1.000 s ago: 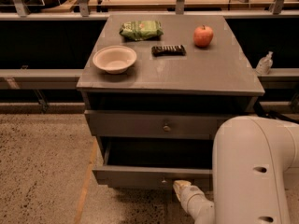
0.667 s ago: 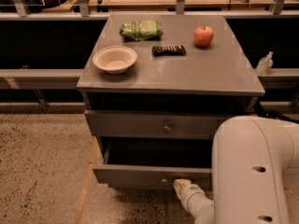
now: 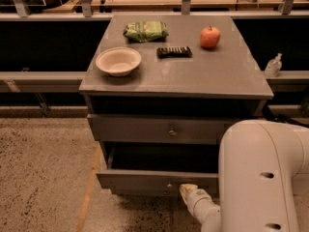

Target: Close middle drawer

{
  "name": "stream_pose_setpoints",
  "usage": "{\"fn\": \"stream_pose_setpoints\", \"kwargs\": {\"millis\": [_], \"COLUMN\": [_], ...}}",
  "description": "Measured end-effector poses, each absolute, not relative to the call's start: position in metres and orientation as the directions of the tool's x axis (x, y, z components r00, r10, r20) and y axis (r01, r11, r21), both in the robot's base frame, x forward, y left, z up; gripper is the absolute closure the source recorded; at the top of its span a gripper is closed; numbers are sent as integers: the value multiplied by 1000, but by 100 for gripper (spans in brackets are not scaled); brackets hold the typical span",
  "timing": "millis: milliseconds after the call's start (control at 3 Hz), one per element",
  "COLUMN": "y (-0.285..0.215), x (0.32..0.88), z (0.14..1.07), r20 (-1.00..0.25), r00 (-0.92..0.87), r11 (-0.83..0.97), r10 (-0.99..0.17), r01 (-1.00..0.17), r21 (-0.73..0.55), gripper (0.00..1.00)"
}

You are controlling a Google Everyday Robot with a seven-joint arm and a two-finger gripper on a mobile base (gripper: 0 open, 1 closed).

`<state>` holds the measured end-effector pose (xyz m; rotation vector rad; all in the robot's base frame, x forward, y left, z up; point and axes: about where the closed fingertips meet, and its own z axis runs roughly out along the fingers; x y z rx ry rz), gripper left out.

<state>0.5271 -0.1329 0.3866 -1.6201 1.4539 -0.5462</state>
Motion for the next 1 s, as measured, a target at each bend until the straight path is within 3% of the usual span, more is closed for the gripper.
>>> {"fn": "stream_pose_setpoints", "kwargs": {"millis": [1000], "y": [-133], "x": [527], "z": [387], "r20": [-221], "r00": [223], "r11": [57], "r10": [-950], "r01": [-569], "r21": [-820], "gripper": [100]}}
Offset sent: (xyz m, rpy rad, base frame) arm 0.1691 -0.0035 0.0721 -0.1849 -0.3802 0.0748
